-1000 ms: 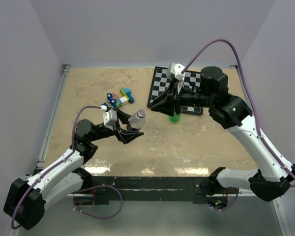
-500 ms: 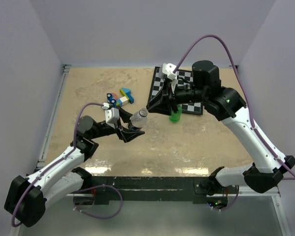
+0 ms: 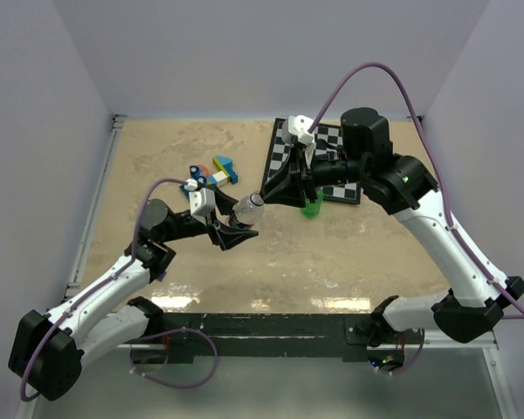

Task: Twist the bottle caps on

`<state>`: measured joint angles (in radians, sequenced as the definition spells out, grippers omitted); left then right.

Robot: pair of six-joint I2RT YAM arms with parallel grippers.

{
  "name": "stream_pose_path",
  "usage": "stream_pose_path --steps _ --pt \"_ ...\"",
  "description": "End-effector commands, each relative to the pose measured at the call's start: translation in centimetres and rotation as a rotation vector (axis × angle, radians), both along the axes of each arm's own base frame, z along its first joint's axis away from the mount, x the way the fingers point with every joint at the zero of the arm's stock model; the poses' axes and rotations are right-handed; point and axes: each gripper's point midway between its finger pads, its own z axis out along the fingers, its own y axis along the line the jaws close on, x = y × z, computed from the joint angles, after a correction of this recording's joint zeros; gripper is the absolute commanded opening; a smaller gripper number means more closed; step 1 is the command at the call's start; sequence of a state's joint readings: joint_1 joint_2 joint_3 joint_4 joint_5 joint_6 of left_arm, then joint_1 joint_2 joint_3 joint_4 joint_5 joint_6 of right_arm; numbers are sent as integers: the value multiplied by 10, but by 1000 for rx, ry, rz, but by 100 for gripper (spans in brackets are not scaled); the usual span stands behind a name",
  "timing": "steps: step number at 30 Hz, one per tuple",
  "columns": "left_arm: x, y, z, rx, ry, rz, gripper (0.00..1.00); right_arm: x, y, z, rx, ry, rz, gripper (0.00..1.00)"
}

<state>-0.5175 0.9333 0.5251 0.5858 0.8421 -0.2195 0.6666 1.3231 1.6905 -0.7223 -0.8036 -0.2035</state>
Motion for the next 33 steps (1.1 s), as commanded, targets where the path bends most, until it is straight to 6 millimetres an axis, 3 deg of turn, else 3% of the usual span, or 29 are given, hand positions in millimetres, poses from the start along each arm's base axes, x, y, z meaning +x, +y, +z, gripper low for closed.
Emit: stream_pose_path --steps 1,11,25,33 --pt "-2 -3 22 -11 -88 -24 0 0 2 2 3 -17 14 0" --pt "-4 -7 22 8 -92 -39 0 1 7 -3 -14 -19 16 0" --pt "-5 -10 37 9 -113 -54 0 -4 6 -32 -135 10 33 0" --pt "-7 -12 42 35 -119 -80 0 -3 5 -38 -165 4 31 0"
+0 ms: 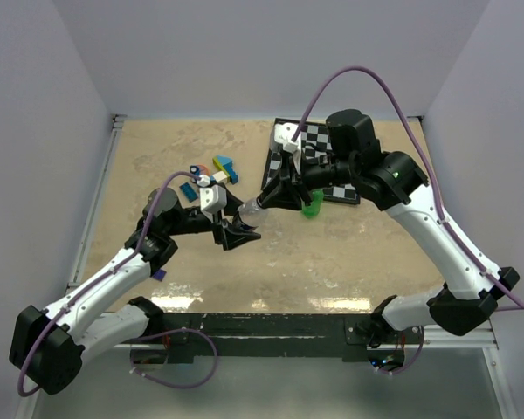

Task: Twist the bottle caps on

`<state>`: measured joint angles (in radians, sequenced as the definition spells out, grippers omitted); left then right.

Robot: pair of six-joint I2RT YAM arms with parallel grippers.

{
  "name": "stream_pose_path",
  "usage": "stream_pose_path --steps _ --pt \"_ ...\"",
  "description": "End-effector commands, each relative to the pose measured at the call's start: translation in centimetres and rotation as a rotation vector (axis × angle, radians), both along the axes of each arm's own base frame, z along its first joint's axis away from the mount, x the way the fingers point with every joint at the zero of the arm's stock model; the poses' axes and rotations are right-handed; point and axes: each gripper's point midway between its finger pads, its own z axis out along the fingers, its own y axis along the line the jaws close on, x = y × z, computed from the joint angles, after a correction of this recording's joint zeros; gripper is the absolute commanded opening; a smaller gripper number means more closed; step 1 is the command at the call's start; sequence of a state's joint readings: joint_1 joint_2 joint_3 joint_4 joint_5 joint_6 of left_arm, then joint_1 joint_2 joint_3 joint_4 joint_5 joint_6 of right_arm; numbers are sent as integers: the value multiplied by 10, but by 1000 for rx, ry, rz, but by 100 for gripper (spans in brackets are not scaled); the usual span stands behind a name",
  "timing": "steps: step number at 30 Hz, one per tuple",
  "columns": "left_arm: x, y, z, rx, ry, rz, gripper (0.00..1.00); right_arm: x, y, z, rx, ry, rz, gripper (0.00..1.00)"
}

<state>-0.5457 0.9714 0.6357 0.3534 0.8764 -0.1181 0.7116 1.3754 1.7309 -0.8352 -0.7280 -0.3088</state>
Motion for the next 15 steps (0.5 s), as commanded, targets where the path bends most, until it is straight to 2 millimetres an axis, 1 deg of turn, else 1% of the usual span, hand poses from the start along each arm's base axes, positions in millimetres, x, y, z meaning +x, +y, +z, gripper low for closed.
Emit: stream_pose_path --steps 1,7,10,12,14,15 --pt "-3 -3 51 -74 -158 -26 0 -5 1 -16 -57 40 15 0" --pt "-2 -1 57 -92 -205 29 0 1 7 -27 -65 114 -27 0" --pt "-3 -6 57 -104 -221 67 0 10 9 -28 -55 139 -93 0" --pt "1 -9 59 -116 -234 130 0 15 10 -29 -52 154 -131 0" --pt "-1 -13 61 -131 -248 150 0 21 9 -32 -64 164 -173 0" --pt "3 -12 63 -137 -246 189 0 24 8 -34 -77 166 -190 0"
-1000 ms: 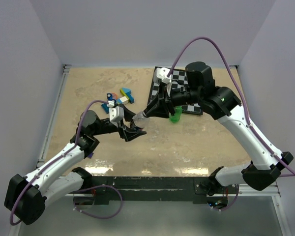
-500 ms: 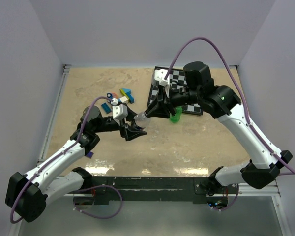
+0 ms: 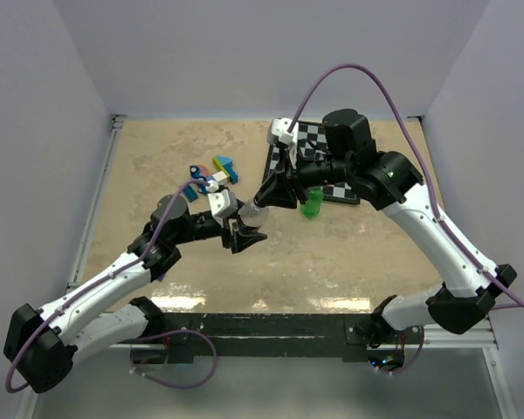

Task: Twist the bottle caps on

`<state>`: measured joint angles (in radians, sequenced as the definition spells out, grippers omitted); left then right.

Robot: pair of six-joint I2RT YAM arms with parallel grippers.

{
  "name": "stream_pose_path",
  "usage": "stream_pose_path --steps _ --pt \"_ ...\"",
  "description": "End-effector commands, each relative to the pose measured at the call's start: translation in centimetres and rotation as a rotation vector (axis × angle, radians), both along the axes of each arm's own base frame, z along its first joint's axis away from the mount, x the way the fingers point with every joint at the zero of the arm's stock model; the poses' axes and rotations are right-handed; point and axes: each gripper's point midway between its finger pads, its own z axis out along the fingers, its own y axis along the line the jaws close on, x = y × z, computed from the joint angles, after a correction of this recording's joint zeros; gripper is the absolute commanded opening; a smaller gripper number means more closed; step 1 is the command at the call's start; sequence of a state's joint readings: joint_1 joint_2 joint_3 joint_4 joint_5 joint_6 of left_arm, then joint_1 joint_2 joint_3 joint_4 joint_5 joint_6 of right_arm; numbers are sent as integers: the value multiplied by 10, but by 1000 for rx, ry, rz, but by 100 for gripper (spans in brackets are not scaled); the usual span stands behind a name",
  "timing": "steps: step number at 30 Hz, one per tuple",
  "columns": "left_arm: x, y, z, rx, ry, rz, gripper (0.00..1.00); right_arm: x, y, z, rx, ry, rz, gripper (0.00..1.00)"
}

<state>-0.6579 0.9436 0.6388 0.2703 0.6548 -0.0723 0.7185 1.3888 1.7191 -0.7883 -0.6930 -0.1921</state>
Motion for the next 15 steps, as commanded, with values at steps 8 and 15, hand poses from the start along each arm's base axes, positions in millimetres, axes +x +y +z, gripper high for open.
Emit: stream_pose_path --steps 8,15 --pt "24 14 82 -142 -317 269 0 31 -15 -51 -208 114 -245 0" --pt "32 17 87 -133 -351 364 0 34 -14 -55 -187 176 -313 0"
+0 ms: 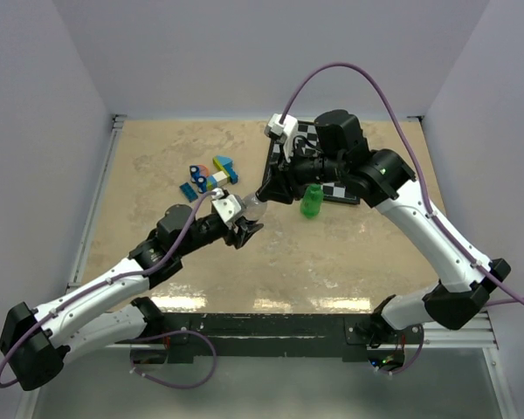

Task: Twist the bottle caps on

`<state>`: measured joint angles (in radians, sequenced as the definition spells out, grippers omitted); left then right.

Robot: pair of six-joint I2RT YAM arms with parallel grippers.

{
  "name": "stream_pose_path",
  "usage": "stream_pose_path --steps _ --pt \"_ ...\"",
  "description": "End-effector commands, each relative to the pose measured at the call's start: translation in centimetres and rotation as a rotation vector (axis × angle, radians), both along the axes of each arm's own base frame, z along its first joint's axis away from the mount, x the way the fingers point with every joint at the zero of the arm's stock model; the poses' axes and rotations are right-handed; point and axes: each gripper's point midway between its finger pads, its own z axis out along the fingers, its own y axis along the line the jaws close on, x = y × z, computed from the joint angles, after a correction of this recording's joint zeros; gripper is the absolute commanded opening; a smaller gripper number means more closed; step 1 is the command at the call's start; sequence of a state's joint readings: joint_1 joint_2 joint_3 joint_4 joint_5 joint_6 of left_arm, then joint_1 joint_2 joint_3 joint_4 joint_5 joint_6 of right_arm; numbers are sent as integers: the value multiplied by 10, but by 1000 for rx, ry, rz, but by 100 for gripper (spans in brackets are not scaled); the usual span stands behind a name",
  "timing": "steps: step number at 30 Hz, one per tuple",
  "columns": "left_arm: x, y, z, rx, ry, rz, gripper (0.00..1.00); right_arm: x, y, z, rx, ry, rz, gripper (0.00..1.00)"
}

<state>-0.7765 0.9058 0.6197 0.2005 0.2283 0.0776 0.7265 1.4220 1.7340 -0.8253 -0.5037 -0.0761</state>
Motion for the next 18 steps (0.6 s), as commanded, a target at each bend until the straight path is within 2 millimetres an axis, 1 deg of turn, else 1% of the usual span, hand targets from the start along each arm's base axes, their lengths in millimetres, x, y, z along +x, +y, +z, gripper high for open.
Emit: stream_pose_path --steps 1,5,10,13,18 --pt "-1 3 104 -221 -281 52 0 9 -7 -33 -75 112 -130 0" --pt "2 2 104 -242 -310 103 0 19 -5 -35 -32 174 -248 0" --pt "8 7 107 -288 -345 216 0 37 -19 -42 -34 197 -451 0" --pt "10 6 108 -298 -369 276 0 39 -23 -45 -40 209 -512 0" --pt "10 4 107 -315 -409 376 0 35 -19 -48 -28 219 -568 0"
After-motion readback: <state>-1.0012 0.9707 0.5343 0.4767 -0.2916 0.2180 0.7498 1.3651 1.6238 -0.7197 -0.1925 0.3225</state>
